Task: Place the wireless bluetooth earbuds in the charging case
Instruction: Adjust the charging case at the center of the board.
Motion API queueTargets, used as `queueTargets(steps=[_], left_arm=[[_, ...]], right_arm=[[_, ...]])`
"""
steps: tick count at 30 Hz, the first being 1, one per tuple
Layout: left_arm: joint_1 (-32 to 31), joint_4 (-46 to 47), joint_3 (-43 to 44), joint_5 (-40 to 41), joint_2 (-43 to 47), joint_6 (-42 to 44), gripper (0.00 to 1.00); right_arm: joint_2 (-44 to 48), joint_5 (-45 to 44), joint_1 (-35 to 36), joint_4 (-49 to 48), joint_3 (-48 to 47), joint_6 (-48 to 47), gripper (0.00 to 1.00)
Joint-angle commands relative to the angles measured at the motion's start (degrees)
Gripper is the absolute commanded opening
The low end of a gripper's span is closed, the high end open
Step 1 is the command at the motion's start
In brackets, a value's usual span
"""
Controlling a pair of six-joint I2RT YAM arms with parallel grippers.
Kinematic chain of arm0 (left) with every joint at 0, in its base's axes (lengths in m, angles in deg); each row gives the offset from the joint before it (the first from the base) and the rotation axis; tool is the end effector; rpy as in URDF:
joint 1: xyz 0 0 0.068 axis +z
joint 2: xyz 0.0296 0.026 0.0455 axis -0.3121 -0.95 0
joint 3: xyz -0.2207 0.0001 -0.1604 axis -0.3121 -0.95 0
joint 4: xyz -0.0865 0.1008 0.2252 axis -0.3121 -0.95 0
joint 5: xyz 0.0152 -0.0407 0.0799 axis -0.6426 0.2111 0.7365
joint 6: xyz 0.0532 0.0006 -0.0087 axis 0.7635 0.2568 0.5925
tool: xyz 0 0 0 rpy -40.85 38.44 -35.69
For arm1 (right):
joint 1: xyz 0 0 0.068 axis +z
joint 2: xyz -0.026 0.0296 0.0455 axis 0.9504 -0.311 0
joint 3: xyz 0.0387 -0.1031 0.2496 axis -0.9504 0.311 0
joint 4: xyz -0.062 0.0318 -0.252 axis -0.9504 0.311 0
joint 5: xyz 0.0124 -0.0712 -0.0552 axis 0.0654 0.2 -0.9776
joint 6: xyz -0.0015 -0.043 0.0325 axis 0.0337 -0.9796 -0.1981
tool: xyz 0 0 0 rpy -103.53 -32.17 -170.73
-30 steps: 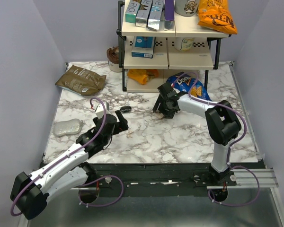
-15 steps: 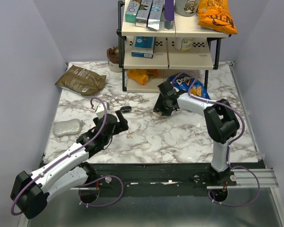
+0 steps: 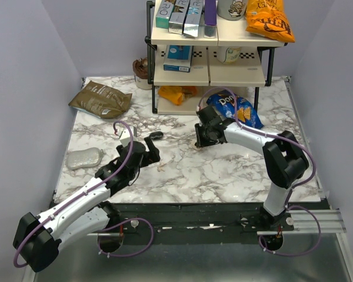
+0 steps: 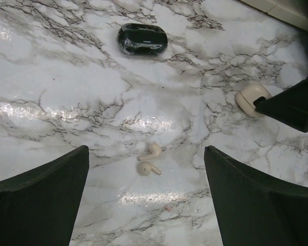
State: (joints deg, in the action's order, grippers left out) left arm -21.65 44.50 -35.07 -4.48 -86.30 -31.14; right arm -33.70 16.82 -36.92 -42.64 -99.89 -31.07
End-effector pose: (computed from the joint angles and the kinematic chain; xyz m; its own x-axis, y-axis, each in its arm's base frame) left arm 0.1521 -0.1078 0.2322 -0.5311 -0.4209 -0.7354 -0.0946 0.8919 -0.4422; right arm 0.3112 0.2154 0.1832 -0.8576 -0.1453 -0.4934 -0.2496 0.9563 0.1522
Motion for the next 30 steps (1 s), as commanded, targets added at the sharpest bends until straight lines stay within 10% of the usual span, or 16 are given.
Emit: queueTargets(steps=[1, 23, 27, 30], left_arm=[[-0.16, 2.93, -0.02, -2.38, 0.46, 1.13, 0.99], [-0.07, 3.90, 0.77, -4.15, -3.24, 1.39, 0.99], [-0.07, 4.52, 0.59, -4.06, -3.50, 0.95, 0.99], [-0.07, 4.43, 0.76, -4.49, -3.85, 0.78, 0.99]], right_arm=[[2.66, 6.71, 2.22, 0.40, 2.56, -11.77, 0.29], [7.93, 3.03, 2.57, -4.95, 9.15, -3.97, 0.53], [10.57, -2.14, 2.57, -6.72, 11.44, -1.33, 0.44], [10.49, -5.40, 2.48, -7.33, 11.36, -0.53, 0.17]])
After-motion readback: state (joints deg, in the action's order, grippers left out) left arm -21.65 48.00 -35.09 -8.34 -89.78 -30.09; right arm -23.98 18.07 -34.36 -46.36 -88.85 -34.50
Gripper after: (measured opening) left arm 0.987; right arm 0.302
